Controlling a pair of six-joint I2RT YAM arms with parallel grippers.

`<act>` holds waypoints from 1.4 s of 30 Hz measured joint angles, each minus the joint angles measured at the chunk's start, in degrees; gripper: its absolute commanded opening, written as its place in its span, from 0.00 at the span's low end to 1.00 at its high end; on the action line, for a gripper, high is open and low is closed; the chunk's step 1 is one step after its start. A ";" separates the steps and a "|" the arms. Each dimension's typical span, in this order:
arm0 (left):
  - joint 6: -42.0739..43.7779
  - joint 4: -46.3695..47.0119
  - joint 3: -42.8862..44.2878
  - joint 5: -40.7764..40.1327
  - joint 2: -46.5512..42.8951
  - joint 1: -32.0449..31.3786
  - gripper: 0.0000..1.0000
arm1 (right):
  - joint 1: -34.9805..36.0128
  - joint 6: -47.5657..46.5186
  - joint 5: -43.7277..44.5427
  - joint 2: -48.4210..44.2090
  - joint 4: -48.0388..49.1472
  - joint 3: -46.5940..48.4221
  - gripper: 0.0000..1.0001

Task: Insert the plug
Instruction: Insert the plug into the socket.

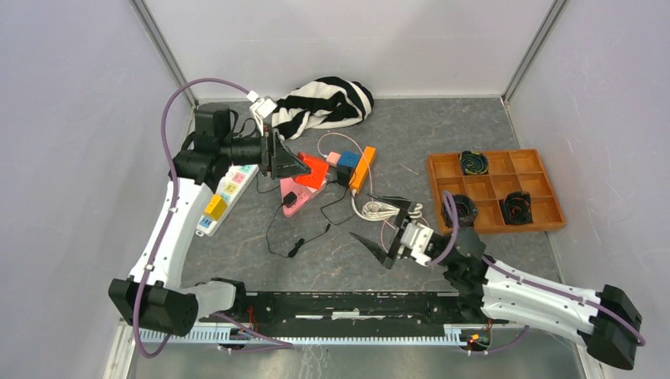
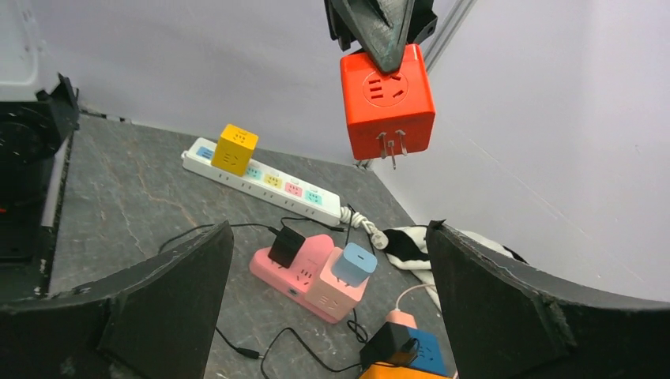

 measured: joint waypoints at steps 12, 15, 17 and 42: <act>22.14 -15.74 6.47 -27.02 7.13 -0.09 0.08 | 0.00 4.66 1.33 -16.63 -7.48 -6.43 0.98; 26.05 -16.90 7.08 -40.76 8.11 0.13 0.08 | 0.00 5.42 1.81 -17.55 -9.66 -6.43 0.98; 27.96 -16.50 7.21 -46.99 9.03 0.48 0.08 | 0.00 6.10 2.08 -17.40 -11.34 -6.40 0.98; 44.52 -5.70 1.70 -48.11 23.23 19.19 0.02 | 0.00 9.53 0.87 -16.06 -18.38 -4.28 0.98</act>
